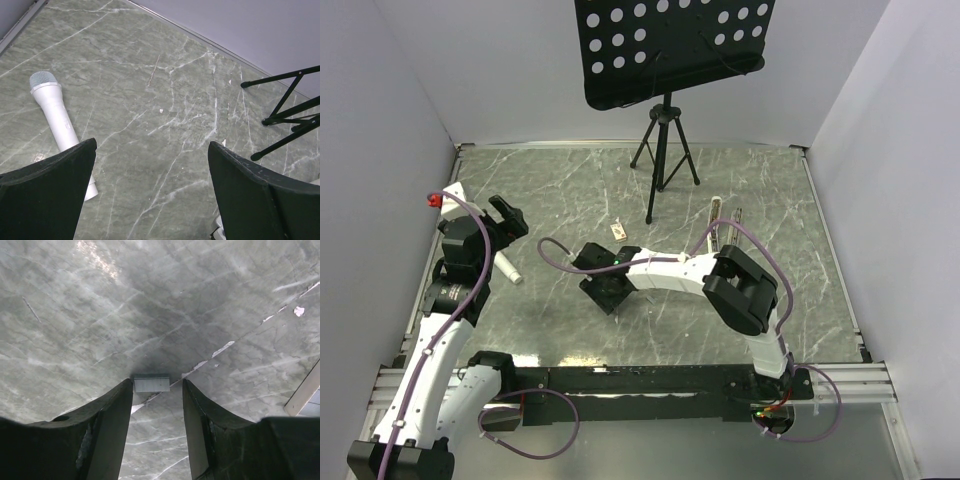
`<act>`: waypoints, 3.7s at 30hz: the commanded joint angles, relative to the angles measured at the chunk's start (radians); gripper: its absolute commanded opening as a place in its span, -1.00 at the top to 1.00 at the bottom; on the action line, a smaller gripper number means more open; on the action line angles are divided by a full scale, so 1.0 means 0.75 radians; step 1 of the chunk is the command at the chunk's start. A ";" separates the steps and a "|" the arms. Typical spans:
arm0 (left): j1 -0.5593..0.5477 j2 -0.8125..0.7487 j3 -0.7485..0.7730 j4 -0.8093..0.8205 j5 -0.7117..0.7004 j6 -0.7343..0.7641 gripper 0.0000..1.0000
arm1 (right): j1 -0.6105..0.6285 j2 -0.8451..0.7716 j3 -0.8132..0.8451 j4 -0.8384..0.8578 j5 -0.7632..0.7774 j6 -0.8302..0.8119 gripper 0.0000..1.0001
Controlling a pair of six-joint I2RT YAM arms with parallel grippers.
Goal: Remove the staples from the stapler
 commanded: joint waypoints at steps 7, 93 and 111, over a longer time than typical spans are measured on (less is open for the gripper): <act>-0.005 -0.021 -0.006 0.035 -0.011 -0.005 -0.94 | 0.021 0.029 0.075 -0.028 0.058 -0.005 0.02; -0.019 -0.003 -0.004 0.041 -0.021 0.007 -0.93 | -0.405 -0.186 0.018 -0.042 0.134 -0.105 0.22; -0.019 -0.001 -0.002 0.041 -0.007 0.005 -0.94 | -0.585 -0.033 0.165 -0.034 0.266 -0.152 0.22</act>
